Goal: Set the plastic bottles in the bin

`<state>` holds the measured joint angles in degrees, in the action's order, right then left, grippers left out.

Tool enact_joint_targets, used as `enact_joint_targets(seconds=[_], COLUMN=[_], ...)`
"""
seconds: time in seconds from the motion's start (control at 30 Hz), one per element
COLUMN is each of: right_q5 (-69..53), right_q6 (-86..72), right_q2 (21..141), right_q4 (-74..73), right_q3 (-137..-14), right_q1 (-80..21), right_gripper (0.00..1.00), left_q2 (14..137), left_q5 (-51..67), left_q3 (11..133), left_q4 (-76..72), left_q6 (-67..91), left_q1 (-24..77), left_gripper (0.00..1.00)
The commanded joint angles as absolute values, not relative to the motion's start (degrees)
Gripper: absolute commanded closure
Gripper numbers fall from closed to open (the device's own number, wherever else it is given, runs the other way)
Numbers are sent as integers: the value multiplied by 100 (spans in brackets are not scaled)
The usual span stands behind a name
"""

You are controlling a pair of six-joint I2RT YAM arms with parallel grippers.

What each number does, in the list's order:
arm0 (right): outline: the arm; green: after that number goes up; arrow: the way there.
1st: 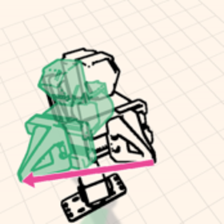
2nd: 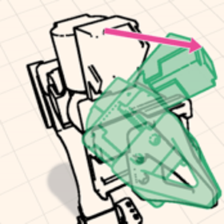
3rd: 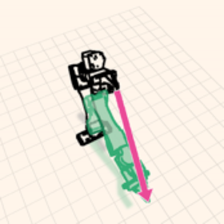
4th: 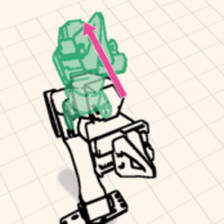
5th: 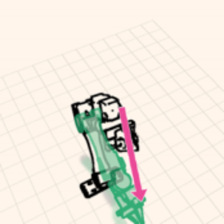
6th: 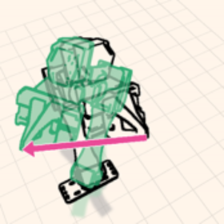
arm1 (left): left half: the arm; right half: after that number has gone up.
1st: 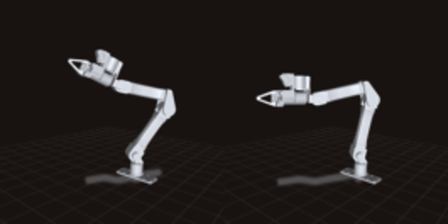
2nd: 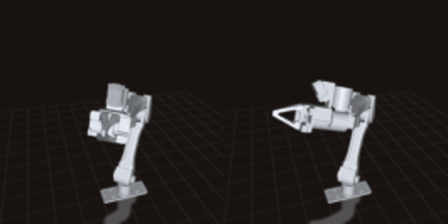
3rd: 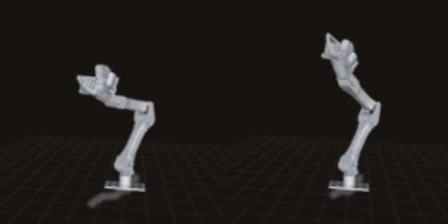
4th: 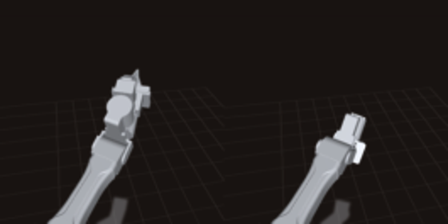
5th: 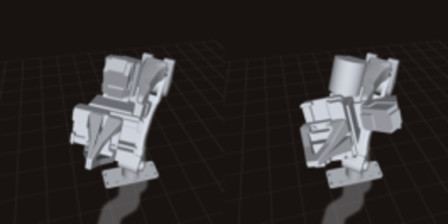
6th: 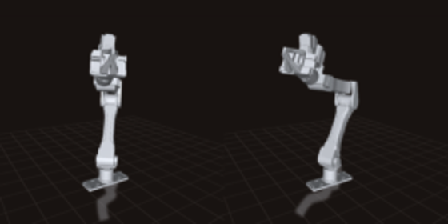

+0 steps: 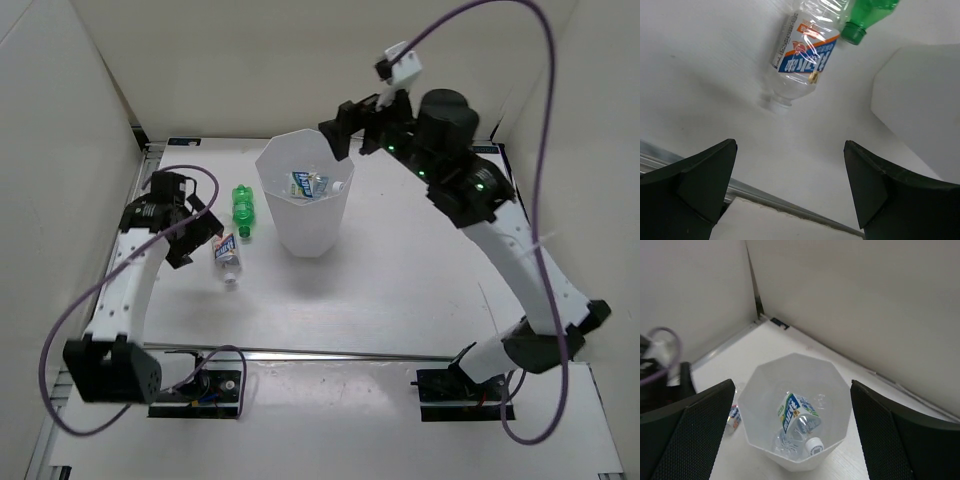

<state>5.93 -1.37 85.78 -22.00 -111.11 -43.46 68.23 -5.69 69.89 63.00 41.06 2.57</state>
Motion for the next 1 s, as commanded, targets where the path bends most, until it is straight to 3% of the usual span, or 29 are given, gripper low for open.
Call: enact_joint_targets(seconds=[0.0,0.43,0.97], right_q5=[510,501,853], right_q6=[-158,-45,351], right_q2=[8148,6620,6267], right_q4=[-2514,-3050,-3498], right_q3=[-11065,-10266,-9976], right_q1=[-4351,-4351,-4351], right_gripper=[0,0,0], left_q2=[7627,9588,10819], left_q5=[-176,-465,-1072], left_q3=[6934,7980,8842], left_q4=[5951,5784,5888], left_q6=[4386,4377,4017], left_q1=[45,44,650], left_gripper=[1,1,1])
